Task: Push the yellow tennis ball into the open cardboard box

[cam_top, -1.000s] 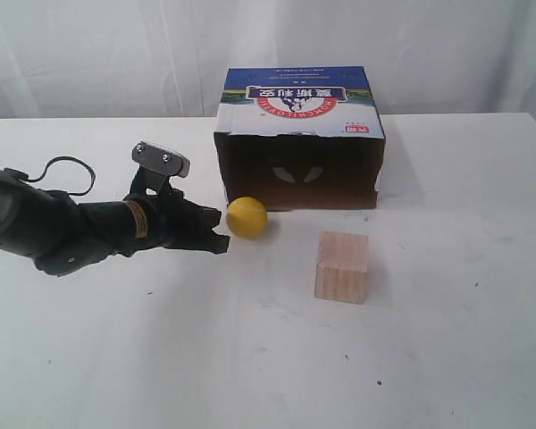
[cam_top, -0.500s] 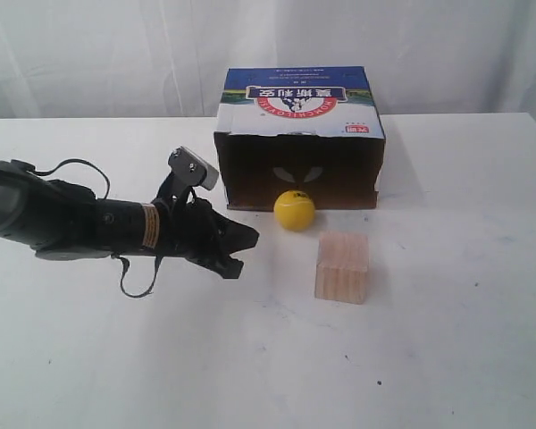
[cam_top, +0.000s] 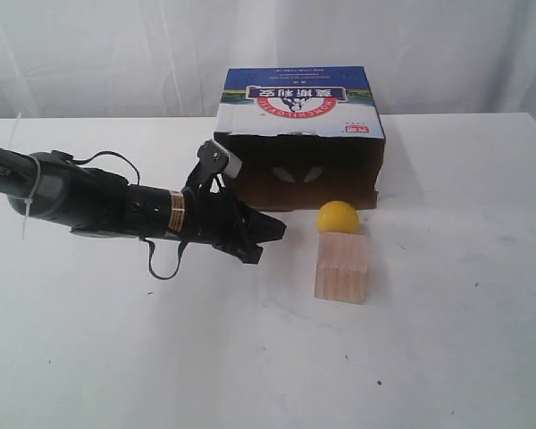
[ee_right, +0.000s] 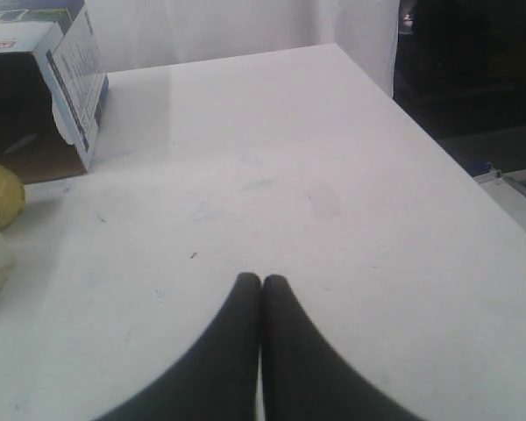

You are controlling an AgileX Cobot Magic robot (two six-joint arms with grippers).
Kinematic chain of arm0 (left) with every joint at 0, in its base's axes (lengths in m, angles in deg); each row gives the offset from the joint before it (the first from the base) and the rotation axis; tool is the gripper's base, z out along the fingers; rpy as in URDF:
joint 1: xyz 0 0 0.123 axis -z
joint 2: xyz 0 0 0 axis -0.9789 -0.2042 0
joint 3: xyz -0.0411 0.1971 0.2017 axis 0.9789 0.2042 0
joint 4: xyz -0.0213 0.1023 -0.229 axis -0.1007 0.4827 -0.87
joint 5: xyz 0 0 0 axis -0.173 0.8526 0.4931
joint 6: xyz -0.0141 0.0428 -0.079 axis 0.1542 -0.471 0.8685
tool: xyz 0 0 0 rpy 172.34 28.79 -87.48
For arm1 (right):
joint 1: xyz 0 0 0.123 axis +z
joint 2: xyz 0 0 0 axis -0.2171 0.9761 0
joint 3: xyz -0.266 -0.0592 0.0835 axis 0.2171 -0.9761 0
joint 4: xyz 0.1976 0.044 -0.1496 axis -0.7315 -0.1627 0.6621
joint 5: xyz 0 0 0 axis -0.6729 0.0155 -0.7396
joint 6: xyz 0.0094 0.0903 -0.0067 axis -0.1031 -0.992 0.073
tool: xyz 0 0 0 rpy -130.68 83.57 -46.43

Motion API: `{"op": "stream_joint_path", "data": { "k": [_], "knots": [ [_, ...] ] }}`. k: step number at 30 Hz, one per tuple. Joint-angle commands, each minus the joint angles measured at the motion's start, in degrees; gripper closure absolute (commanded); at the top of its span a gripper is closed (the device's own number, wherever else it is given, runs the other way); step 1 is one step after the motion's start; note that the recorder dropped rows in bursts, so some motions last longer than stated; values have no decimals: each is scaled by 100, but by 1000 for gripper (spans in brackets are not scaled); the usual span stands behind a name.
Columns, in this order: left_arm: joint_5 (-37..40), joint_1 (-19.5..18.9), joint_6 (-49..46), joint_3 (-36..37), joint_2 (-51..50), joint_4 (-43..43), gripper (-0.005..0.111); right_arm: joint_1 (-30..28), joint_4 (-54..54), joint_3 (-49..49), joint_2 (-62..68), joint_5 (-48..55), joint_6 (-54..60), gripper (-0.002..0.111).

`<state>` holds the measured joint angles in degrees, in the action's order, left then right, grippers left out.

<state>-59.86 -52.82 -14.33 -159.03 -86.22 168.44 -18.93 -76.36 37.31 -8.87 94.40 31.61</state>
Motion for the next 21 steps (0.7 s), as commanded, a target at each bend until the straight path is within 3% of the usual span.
{"op": "stream_joint_path", "data": {
  "k": [1,5,12,16,18,21],
  "knots": [
    [148,-121,481,-33,18,353,107,-50,10,-11,-38,-69,-5,108],
    [427,-380,977,-20,124,511,107,-50,10,-11,-38,-69,-5,108],
    [1622,-983,1553,278,955,691,107,-50,10,-11,-38,-69,-5,108],
    [1576,-1271,1978,697,1410,1358,107,-50,769,-11,-38,-521,969,108],
    [1577,-1347,2322,904,1589,2046,107,-50,857,-11,-38,-899,1070,108],
    [1608,-1463,2484,1356,1819,2123,107,-50,756,-11,-38,-1732,937,108]
  ]
}}
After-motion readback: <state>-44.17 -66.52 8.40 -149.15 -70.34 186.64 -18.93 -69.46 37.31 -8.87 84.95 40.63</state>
